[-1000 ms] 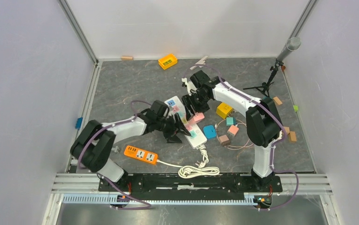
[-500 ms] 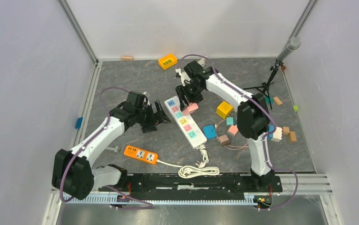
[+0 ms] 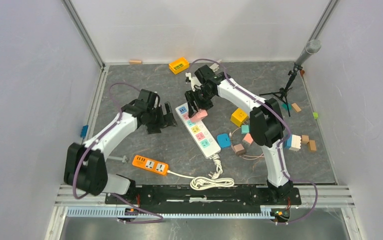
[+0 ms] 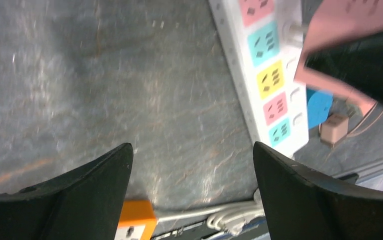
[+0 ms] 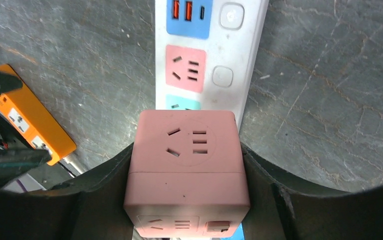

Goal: Insert the plug

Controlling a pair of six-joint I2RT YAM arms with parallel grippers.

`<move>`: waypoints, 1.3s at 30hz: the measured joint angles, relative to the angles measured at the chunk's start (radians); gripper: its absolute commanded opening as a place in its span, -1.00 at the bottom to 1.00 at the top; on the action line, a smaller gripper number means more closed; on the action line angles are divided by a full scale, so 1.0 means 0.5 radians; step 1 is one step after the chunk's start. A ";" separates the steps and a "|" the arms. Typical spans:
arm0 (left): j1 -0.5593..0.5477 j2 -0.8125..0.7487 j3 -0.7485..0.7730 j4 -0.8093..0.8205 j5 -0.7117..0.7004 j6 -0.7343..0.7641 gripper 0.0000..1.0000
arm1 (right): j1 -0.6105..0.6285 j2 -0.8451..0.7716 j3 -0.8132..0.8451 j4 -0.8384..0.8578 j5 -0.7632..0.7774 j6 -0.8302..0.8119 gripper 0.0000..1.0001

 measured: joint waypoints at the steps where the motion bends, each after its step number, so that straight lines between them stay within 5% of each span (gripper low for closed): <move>1: 0.002 0.082 0.054 0.023 0.002 0.003 0.88 | 0.000 -0.011 -0.027 0.016 0.005 -0.003 -1.00; 13: 0.070 1.181 1.075 0.164 0.098 0.033 0.59 | 0.000 -0.285 -0.375 0.008 0.087 -0.061 -1.00; 23: 0.082 1.776 1.691 0.158 0.233 0.032 0.29 | 0.000 -0.390 -0.434 -0.008 0.108 -0.107 -1.00; 31: 0.067 1.829 1.600 0.186 0.420 0.024 0.28 | 0.000 -0.390 -0.435 -0.027 0.098 -0.143 -1.00; 39: 0.005 1.501 1.043 0.384 0.468 -0.098 0.28 | -0.001 -0.390 -0.435 -0.024 0.050 -0.176 -1.00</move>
